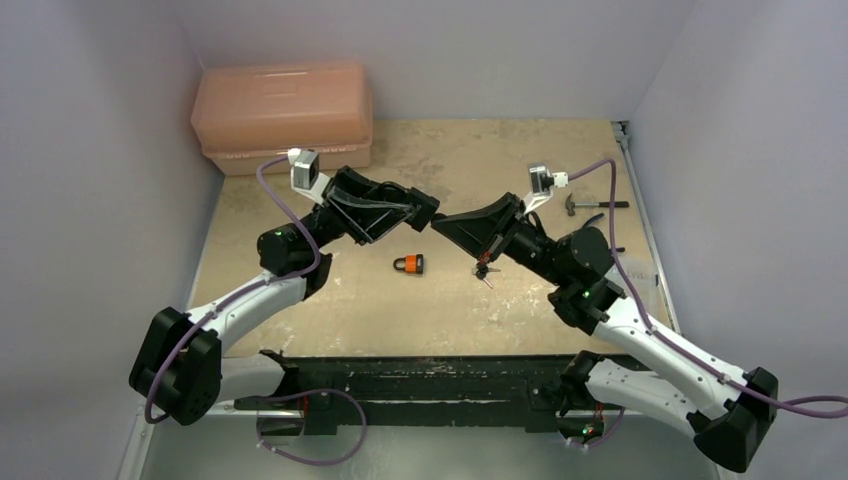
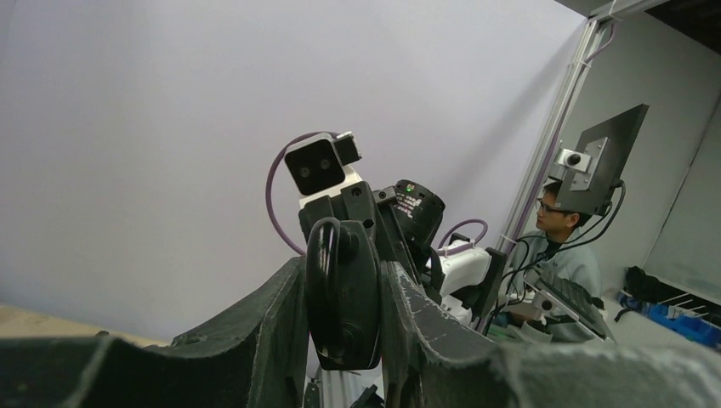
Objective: Unlock with the key
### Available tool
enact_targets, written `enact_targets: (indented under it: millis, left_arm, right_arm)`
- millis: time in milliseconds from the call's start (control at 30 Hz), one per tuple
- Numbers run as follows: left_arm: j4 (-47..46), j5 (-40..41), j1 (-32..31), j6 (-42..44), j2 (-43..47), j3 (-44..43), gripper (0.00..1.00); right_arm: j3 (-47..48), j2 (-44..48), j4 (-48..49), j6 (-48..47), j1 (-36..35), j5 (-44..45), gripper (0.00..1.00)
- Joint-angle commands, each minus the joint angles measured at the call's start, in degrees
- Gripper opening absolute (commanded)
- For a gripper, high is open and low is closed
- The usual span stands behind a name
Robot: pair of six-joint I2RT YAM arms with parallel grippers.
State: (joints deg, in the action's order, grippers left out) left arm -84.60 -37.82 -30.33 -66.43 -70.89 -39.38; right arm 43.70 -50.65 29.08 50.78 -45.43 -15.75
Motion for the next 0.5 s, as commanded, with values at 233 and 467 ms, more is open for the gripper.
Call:
enact_targets:
  millis: [233, 467]
  left_arm:
    - [-17.4, -7.1, -1.0, 3.6, 0.6, -3.4, 0.0]
    - [-17.3, -7.6, -1.1, 6.1, 1.2, -3.8, 0.0]
  right_arm:
    - [1.5, -2.9, 8.4, 7.7, 2.4, -6.9, 0.0]
    - [2.7, -5.9, 11.2, 11.7, 3.5, -12.3, 0.0]
